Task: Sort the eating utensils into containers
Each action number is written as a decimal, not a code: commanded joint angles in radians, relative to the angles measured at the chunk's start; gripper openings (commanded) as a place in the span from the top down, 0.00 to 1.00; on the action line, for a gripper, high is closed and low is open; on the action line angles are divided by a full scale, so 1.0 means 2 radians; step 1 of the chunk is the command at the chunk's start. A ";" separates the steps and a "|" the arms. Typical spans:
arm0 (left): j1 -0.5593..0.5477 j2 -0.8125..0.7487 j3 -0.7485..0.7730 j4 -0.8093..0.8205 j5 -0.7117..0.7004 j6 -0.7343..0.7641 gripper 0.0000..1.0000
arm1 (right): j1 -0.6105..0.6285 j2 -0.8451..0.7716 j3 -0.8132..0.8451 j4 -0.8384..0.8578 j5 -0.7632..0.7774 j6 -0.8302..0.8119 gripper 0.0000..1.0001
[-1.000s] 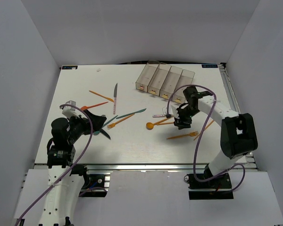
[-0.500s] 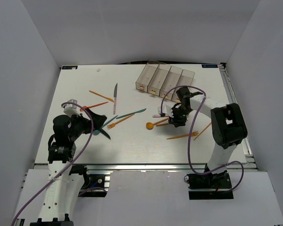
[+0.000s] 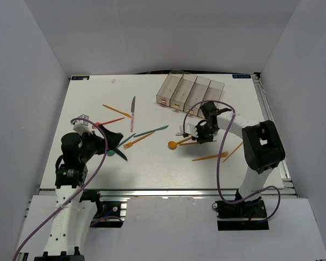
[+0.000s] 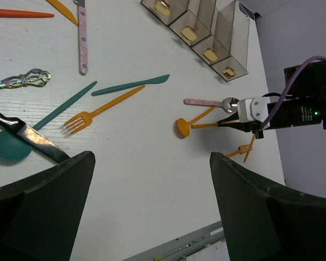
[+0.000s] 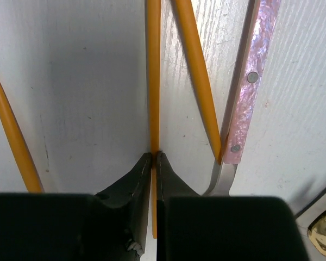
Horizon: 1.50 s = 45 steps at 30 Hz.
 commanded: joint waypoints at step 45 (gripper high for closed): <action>0.001 0.004 -0.019 0.028 0.017 -0.003 0.02 | 0.000 0.157 0.448 0.085 0.127 -0.239 1.00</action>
